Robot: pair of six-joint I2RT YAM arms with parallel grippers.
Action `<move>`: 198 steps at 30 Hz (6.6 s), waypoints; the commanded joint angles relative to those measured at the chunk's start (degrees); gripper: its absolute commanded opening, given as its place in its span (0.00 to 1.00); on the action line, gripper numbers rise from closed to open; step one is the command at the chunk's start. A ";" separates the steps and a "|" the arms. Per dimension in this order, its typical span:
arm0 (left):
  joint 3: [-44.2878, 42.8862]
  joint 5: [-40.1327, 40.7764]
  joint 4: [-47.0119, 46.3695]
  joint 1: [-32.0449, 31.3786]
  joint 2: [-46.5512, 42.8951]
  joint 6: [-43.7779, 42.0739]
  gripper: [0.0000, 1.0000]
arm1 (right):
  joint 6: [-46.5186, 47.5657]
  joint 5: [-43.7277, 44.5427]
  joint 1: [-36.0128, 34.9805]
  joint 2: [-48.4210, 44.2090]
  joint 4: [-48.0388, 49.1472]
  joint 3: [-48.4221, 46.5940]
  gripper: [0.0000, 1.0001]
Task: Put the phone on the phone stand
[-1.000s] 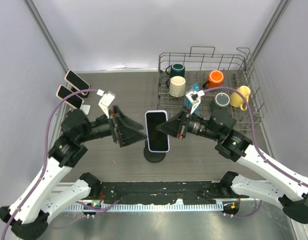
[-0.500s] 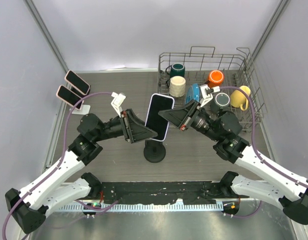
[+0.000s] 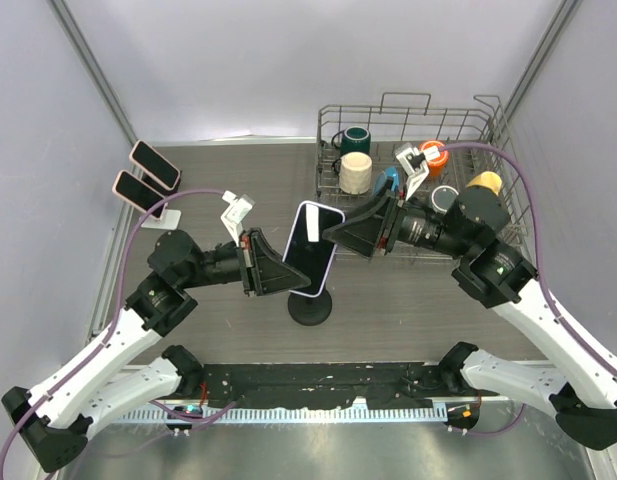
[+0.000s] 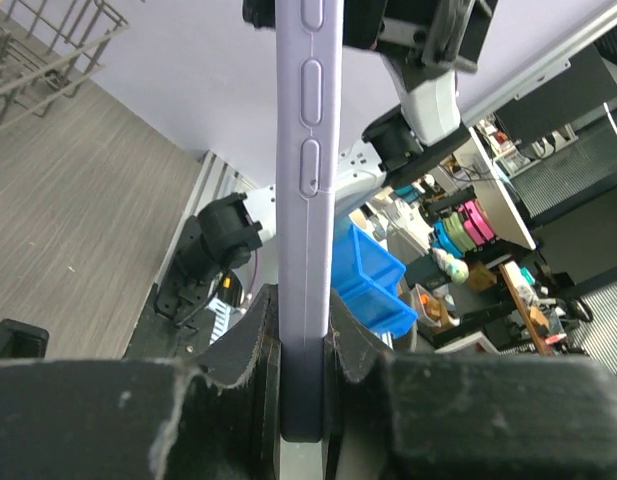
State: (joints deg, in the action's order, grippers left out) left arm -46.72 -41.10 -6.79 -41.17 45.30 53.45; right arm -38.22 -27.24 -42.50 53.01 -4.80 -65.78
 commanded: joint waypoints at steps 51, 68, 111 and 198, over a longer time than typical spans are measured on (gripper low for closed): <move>-7.77 67.02 41.69 -28.87 3.81 -12.41 0.69 | 22.82 5.11 3.57 -6.70 -27.72 -5.32 0.01; -6.02 74.94 40.54 -30.99 11.57 -11.79 0.43 | 26.44 0.97 3.56 -4.85 -27.55 -3.31 0.01; 3.22 32.18 28.94 -15.28 0.67 -42.28 0.00 | 41.20 -24.70 -12.34 10.43 19.28 11.46 0.01; -4.45 74.60 45.09 -28.53 -14.18 -15.90 0.79 | 19.58 52.83 -27.37 13.96 -28.60 10.15 0.08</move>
State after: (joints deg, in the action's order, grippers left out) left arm -57.08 37.82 56.49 -69.73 34.11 47.64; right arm -24.25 29.15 -71.07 67.05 -21.91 -58.02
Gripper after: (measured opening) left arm 0.745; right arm 0.226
